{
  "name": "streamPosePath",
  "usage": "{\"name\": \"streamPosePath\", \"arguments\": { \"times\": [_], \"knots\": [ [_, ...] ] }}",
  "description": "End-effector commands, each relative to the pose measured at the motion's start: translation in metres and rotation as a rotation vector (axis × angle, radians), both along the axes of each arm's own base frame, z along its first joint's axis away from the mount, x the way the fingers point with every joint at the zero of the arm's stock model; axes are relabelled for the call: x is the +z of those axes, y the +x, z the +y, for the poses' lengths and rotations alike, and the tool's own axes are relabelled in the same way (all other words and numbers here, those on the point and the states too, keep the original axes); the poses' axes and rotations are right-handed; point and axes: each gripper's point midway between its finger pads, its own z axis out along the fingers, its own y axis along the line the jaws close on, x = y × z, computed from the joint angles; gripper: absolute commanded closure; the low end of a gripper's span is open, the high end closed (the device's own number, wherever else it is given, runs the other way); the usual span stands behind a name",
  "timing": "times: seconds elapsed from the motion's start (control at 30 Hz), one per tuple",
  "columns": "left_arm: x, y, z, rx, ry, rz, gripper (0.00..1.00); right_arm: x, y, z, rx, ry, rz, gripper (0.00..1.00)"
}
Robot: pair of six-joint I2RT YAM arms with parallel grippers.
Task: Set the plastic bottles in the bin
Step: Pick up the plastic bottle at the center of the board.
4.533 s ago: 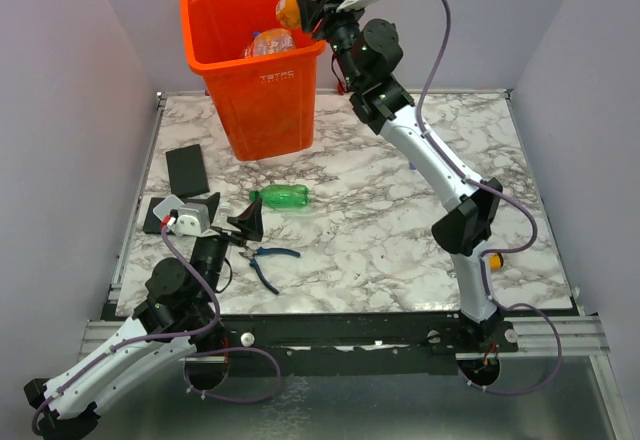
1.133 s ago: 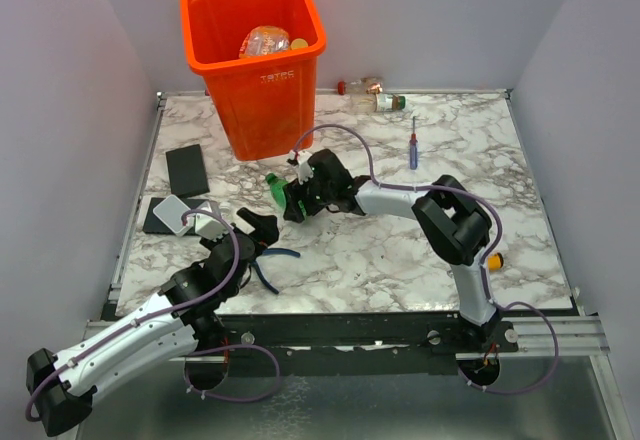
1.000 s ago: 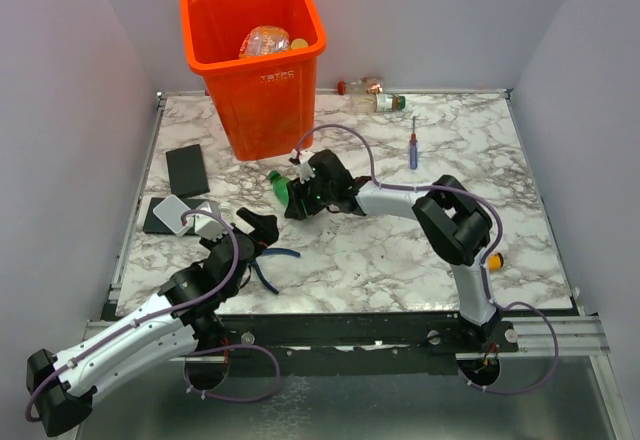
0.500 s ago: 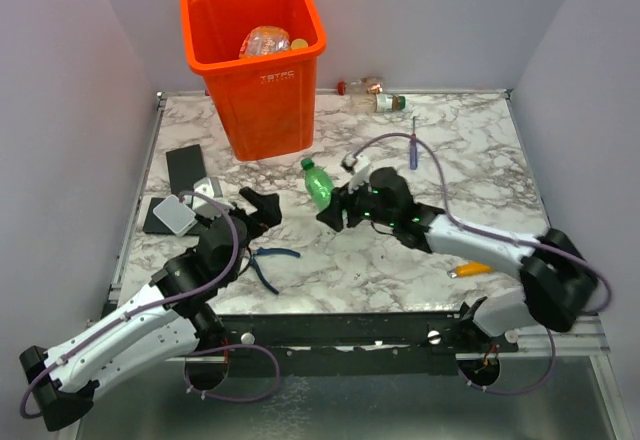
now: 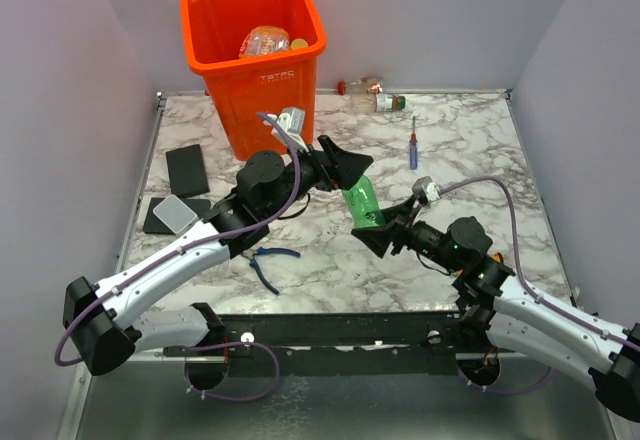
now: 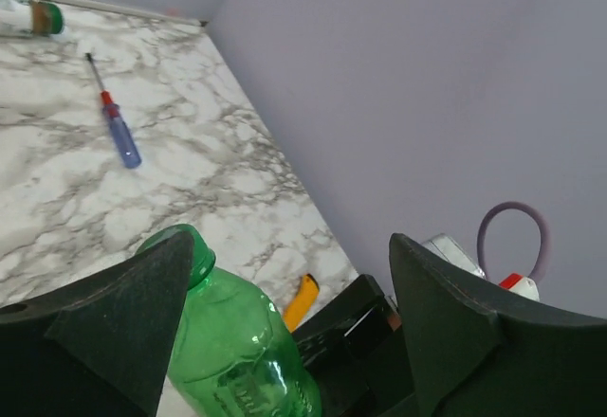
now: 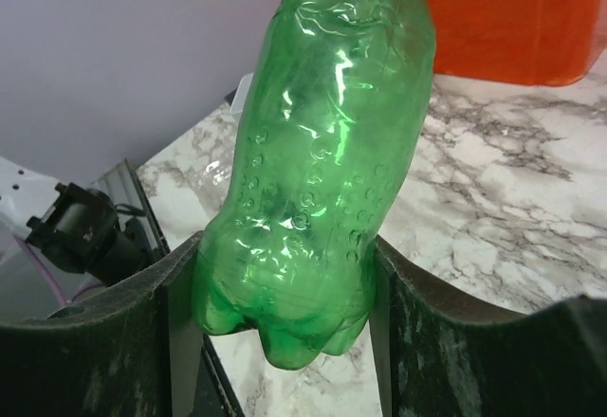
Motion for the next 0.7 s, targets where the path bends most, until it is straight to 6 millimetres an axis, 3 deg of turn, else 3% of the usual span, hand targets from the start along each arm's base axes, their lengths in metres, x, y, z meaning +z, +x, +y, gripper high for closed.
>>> {"name": "streamPosePath", "arguments": {
  "times": [0.0, 0.17, 0.23, 0.37, 0.5, 0.67],
  "knots": [
    [0.021, -0.018, -0.031, -0.232, -0.132, 0.026, 0.19, 0.029, -0.005, -0.01, -0.025, 0.096, -0.063, 1.0],
    [-0.004, -0.009, -0.03, -0.218, -0.12, 0.095, 0.21, 0.036, -0.006, -0.017, -0.046, 0.121, -0.093, 1.0],
    [-0.008, -0.005, -0.026, -0.195, -0.116, 0.106, 0.15, 0.038, -0.007, -0.018, -0.046, 0.122, -0.099, 0.99],
    [-0.005, 0.009, -0.003, -0.092, -0.11, 0.088, 0.01, 0.042, -0.009, -0.021, -0.053, 0.13, -0.11, 0.99],
    [-0.001, 0.02, 0.023, 0.007, -0.112, 0.068, 0.01, 0.05, -0.011, -0.025, -0.058, 0.143, -0.127, 0.99],
    [-0.004, 0.014, 0.007, -0.1, -0.146, 0.1, 0.06, 0.056, -0.012, -0.017, -0.022, 0.135, -0.135, 1.0]
  ]
}}
